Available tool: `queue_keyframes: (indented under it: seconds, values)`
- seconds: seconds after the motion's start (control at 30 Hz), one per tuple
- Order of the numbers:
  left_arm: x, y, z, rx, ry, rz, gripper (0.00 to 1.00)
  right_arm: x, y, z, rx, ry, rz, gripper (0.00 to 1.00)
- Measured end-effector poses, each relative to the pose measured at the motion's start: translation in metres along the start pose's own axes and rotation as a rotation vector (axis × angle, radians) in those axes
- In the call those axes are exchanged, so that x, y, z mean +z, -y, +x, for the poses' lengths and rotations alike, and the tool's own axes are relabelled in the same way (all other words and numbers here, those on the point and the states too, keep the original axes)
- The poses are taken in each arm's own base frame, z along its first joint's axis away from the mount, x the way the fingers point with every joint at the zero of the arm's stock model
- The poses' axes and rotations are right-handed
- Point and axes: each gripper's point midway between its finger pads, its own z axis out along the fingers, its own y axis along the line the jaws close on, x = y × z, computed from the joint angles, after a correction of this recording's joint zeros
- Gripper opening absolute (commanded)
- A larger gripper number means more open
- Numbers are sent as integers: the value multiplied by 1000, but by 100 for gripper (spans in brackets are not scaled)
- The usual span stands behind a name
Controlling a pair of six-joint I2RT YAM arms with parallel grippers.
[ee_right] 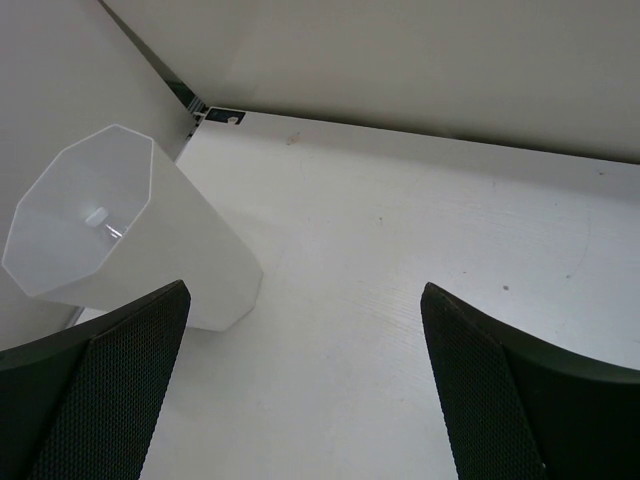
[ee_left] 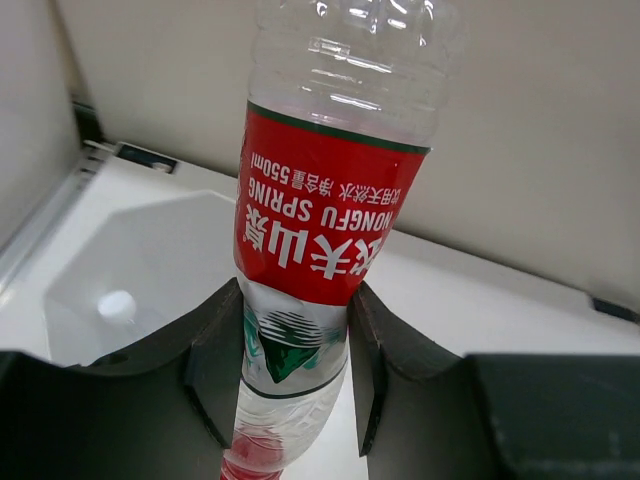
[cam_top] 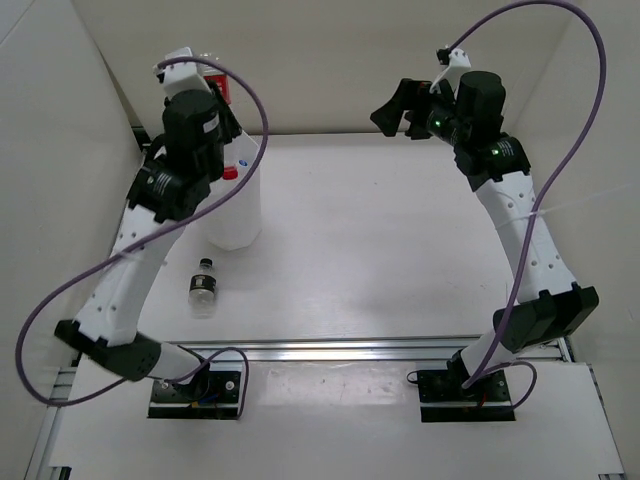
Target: Put the plastic bottles in the bin
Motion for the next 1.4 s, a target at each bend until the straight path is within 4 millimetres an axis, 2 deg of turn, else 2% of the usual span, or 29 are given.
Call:
queue_keyframes:
  seconds: [0.07, 0.13, 0.17, 0.2, 0.27, 0.3, 0.37, 0.43, 0.5, 0.63, 0.73, 0.8, 0.9, 1.0, 1.13, 1.27, 1.4]
  values:
    - [30, -9, 4, 26, 4, -80, 37, -8, 3, 0, 3, 3, 5, 100]
    - [60, -21, 12, 50, -6, -146, 42, -14, 6, -1, 4, 9, 11, 100]
    - [71, -29, 16, 60, -12, -174, 48, -18, 7, -1, 4, 12, 13, 100]
    - [82, -37, 20, 70, -19, -202, 66, -22, 9, -1, 6, 12, 16, 100]
    - [99, -52, 25, 85, -36, -236, 96, -28, 12, -1, 8, 17, 24, 100]
    - [103, -58, 25, 84, -37, -251, 100, -30, 14, -1, 9, 18, 29, 100]
    - [105, -68, 22, 72, -31, -273, 100, -34, 16, -1, 11, 20, 35, 100]
    - [98, -70, 16, 56, -17, -271, 100, -35, 19, 1, 13, 18, 40, 100]
    - [81, -76, 13, 42, -4, -263, 100, -35, 21, 5, 17, 9, 43, 100]
    - [20, -104, 16, 3, 20, -261, 100, -32, 26, 17, 28, -17, 49, 100]
    - [-36, -138, 35, -33, 45, -260, 100, -31, 26, 22, 34, -34, 42, 100]
    - [-67, -158, 61, -45, 39, -242, 100, -31, 26, 23, 39, -37, 36, 100]
    - [-94, -174, 104, -53, 6, -186, 100, -30, 25, 25, 50, -44, 25, 100]
    - [-97, -176, 151, -34, -77, -137, 100, -24, 27, 30, 70, -64, 15, 100]
    - [-85, -182, 212, -10, -234, -167, 100, -11, 31, 44, 105, -109, 0, 100]
    - [-70, -191, 256, 40, -374, -240, 100, -6, 31, 51, 120, -131, -13, 100]
    - [-61, -202, 290, 84, -476, -323, 100, -7, 29, 51, 122, -134, -25, 100]
